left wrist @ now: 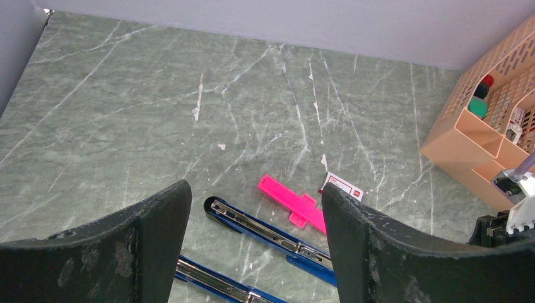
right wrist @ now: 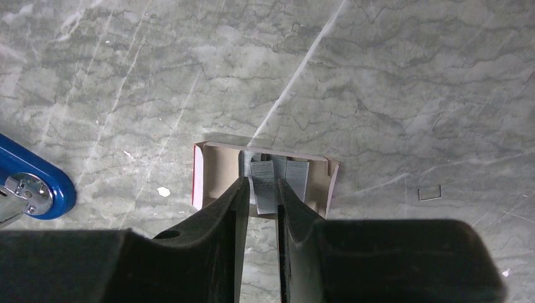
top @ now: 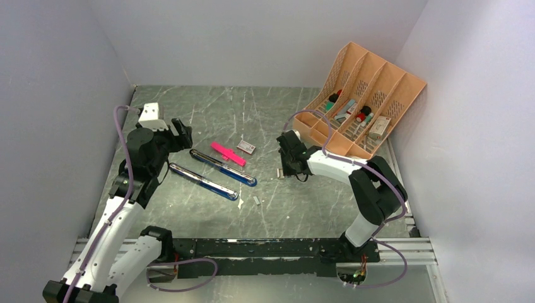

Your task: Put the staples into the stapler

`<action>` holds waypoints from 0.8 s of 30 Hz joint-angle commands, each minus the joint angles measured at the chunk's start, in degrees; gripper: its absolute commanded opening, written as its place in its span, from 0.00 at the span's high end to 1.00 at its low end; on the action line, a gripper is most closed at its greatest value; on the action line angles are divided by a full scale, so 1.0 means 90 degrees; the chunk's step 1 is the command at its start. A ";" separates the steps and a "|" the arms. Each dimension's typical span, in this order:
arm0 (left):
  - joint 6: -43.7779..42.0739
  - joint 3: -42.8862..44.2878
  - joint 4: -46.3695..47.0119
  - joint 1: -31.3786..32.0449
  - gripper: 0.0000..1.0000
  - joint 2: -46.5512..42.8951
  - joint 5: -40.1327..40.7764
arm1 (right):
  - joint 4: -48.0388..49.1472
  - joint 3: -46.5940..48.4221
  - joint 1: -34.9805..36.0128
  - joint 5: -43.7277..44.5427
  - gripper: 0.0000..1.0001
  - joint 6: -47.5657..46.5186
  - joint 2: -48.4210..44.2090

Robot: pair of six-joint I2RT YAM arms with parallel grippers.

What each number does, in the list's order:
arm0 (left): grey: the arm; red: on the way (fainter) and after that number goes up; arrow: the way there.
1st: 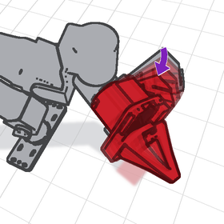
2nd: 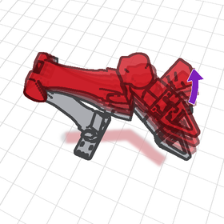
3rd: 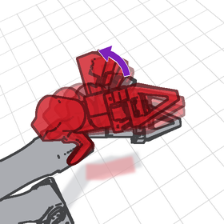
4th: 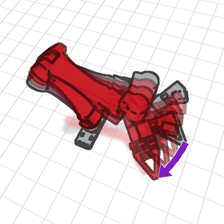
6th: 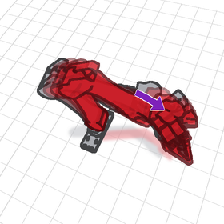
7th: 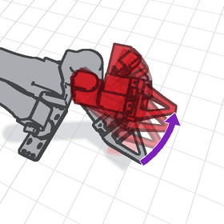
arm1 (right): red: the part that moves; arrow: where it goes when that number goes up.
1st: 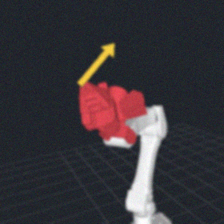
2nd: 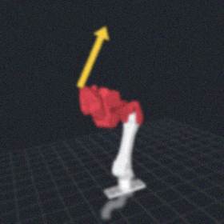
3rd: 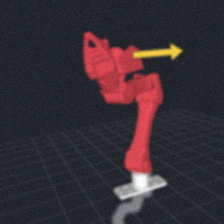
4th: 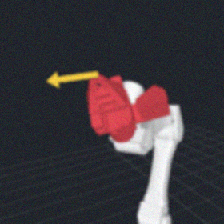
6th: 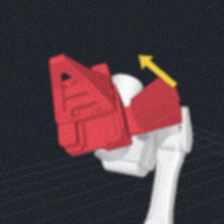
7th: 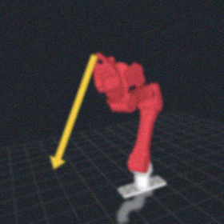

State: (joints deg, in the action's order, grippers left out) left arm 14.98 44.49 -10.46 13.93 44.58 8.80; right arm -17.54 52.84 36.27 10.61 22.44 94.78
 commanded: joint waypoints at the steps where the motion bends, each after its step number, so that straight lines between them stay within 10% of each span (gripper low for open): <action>1: -0.0034 0.0021 0.0193 -0.0064 0.20 -0.0070 -0.0108 | -0.0162 0.0161 -0.0038 0.0133 0.74 0.0007 0.0112; 24: -0.0043 0.0018 0.0193 -0.0064 0.20 -0.0069 -0.0106 | -0.0216 0.0214 -0.0036 0.0088 0.79 -0.0060 0.0227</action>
State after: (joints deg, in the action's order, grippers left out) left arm 14.98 44.49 -10.46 13.93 44.58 8.80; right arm -18.39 54.02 36.27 11.11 22.17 95.98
